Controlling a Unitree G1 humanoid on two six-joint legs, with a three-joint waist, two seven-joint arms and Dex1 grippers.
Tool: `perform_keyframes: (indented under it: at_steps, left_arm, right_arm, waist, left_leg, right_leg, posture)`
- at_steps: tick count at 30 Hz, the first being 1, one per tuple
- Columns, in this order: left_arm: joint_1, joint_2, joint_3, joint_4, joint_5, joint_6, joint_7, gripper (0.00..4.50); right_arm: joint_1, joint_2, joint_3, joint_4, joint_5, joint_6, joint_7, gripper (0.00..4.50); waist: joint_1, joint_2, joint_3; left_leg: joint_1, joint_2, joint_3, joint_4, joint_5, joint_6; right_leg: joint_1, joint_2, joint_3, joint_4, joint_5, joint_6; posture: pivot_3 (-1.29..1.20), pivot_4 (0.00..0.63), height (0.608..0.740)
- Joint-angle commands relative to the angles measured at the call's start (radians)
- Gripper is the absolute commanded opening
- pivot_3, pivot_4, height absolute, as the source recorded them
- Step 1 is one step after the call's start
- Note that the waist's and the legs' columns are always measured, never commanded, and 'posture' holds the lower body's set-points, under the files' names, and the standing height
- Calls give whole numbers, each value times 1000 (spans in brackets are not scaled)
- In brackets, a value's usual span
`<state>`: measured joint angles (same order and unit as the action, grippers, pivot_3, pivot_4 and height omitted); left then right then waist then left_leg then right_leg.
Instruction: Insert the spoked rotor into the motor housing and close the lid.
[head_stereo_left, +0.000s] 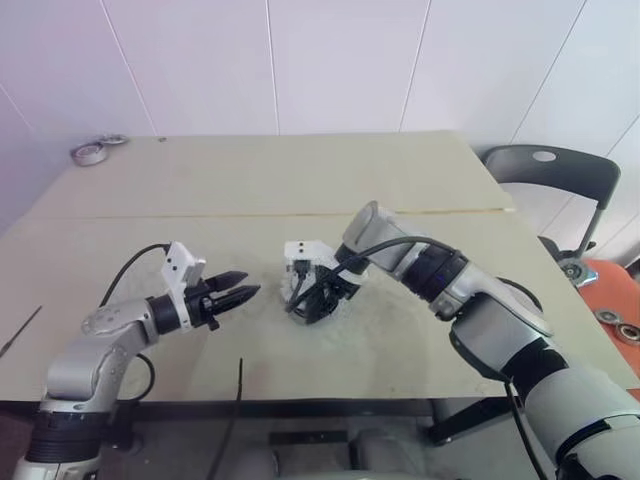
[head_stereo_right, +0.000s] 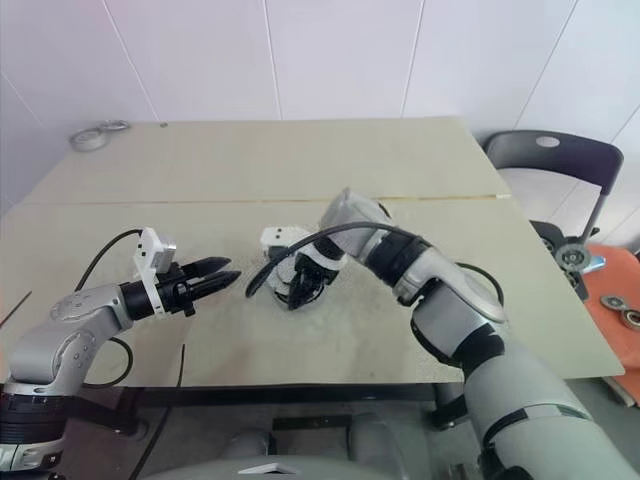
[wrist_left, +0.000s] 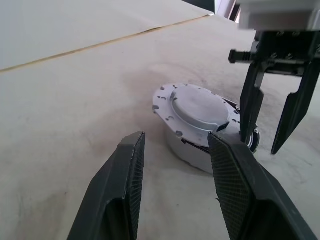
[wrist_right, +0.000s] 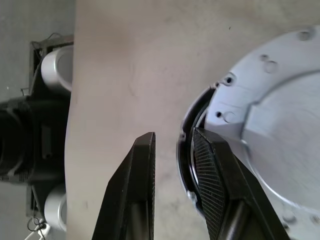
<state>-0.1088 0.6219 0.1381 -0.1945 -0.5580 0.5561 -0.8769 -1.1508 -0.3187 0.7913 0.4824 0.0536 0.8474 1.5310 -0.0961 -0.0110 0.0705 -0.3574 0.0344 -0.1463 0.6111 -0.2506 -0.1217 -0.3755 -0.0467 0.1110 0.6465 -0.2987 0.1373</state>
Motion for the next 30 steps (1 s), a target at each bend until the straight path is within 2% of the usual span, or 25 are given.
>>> perform_keyframes:
  at_steps: [1,6,9,12,15,18,21,26,29,30]
  left_arm:
    - [-26,21,29,-4,-16,-9,-15,2116]
    - [-36,38,47,5,-26,-4,-32,2116]
    - [-51,50,51,25,-26,-8,-40,2116]
    - [-64,61,54,38,-21,-9,-46,2116]
    - [-70,78,73,42,-27,-8,-51,2116]
    - [-57,96,96,26,-41,1,-55,2116]
    - [-21,117,125,-16,-60,16,-59,2116]
    - [78,157,194,-102,-105,53,-67,2116]
    - [139,185,238,-123,-120,63,-84,2116]
    - [155,194,251,-125,-123,64,-88,2116]
  right_arm:
    - [-16,-47,-75,-62,41,-40,65,1271]
    - [-6,-109,-164,-104,108,-91,83,1271]
    - [34,-111,-241,-118,115,-143,25,1271]
    - [94,-99,-322,-133,95,-321,-87,1271]
    - [138,-52,-429,-37,80,-569,-254,1271]
    - [179,-19,-472,48,70,-762,-313,1271]
    - [233,-12,-469,92,60,-911,-280,1271]
    - [258,-26,-469,145,81,-926,-147,1271]
    - [267,-3,-478,176,82,-931,-136,1271]
    - [271,8,-481,179,85,-937,-136,1440]
  waist:
    - [-1,0,0]
    - [-3,0,0]
    - [-3,0,0]
    - [-2,0,0]
    - [-2,0,0]
    - [-3,0,0]
    - [-4,-1,0]
    - [-6,1,1]
    - [-8,1,2]
    - [-9,1,2]
  left_leg:
    - [0,0,0,-1,0,0]
    - [0,0,0,-1,0,0]
    - [1,0,0,-1,0,0]
    - [0,0,0,-1,0,0]
    - [0,0,0,-1,0,0]
    - [0,0,0,-1,0,0]
    - [1,0,0,-3,0,0]
    - [1,0,0,-4,0,0]
    - [3,0,0,-4,0,0]
    - [3,0,0,-4,0,0]
  right_leg:
    - [0,0,0,0,0,0]
    - [0,0,0,0,0,1]
    - [0,0,0,0,-1,2]
    - [0,0,0,-1,-2,2]
    - [0,0,0,-1,-2,2]
    - [0,0,0,-1,-1,1]
    - [1,0,0,-2,1,-2]
    - [0,-1,0,-2,1,-2]
    - [1,0,0,-2,1,-3]
    - [1,0,0,-1,0,-4]
  posture:
    - [0,0,740]
    - [0,0,740]
    - [0,0,740]
    - [0,0,740]
    - [0,0,740]
    - [0,0,740]
    - [0,0,740]
    - [0,0,740]
    - [0,0,740]
    - [0,0,740]
